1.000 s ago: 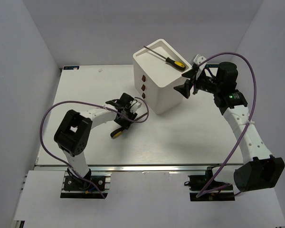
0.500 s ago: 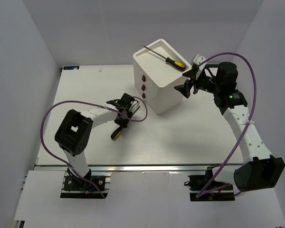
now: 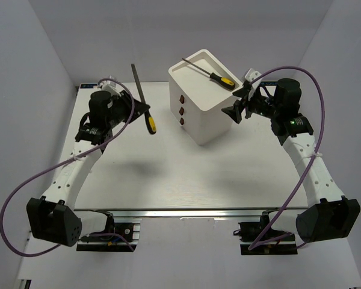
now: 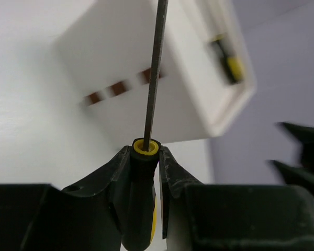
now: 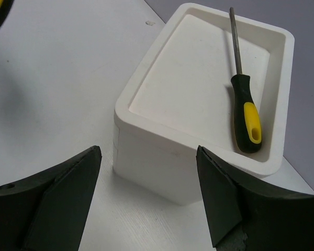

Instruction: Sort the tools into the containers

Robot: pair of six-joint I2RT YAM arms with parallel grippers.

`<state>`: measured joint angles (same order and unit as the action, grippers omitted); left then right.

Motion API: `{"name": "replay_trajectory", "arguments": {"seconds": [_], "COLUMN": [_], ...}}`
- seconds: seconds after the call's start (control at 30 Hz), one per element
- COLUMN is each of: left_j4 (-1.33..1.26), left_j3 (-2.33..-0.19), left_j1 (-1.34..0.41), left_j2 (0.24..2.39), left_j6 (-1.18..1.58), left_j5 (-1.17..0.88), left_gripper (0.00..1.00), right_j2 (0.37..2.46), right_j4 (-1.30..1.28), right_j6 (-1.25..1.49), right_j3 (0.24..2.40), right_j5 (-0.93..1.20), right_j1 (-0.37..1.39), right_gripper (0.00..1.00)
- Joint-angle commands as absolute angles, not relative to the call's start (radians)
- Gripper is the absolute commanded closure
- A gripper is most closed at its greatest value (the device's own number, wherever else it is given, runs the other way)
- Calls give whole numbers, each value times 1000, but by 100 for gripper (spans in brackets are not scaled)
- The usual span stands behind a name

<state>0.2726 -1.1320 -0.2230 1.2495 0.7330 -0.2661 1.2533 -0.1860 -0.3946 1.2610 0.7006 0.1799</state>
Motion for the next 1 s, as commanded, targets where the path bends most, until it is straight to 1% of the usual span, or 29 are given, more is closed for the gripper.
{"name": "replay_trajectory", "arguments": {"seconds": [0.0, 0.07, 0.1, 0.13, 0.17, 0.27, 0.37, 0.4, 0.5, 0.53, 0.57, 0.7, 0.97], "left_j4": [-95, -243, -244, -285, -287, -314, -412, -422, -393, -381, -377, -391, -321], "left_j3": [-1104, -1115, -1138, -1170, -1259, -1409, -1468, -1524, -1641, -1658, -1669, -1692, -1835], "left_j1": [-245, -277, -294, -313, -351, -411, -445, -451, -475, -485, -491, -517, -569], "left_j2": [1273, 1311, 1339, 1404, 1442, 1584, 1691, 1718, 1807, 1824, 1838, 1902, 2040], "left_j6": [1119, 1246, 1247, 1276, 1281, 1299, 1351, 1361, 1362, 1365, 1370, 1402, 1445], "left_j5": [-394, -368, -353, -315, -295, -217, -120, -100, -23, -14, 50, 123, 146], "left_gripper": [100, 100, 100, 100, 100, 100, 100, 100, 100, 100, 100, 100, 100], "right_j2": [1253, 1249, 1249, 1247, 1247, 1249, 1235, 1223, 1192, 1186, 1175, 1161, 1157], "right_j4": [-163, -112, -94, -75, -60, -32, -28, -29, -28, -25, -25, -23, -11], "right_j6": [-397, -341, -313, -283, -252, -161, -127, -127, -127, -126, -124, -117, -98], "right_j3": [1282, 1273, 1272, 1270, 1275, 1284, 1273, 1261, 1227, 1220, 1213, 1192, 1180], "right_j5": [670, 596, 557, 492, 468, 442, 452, 456, 451, 451, 451, 457, 469], "right_j1": [166, 161, 161, 152, 141, 88, 52, 45, 35, 34, 31, 20, 11], "right_gripper": [22, 21, 21, 21, 21, 22, 24, 24, 24, 24, 24, 24, 24]}}
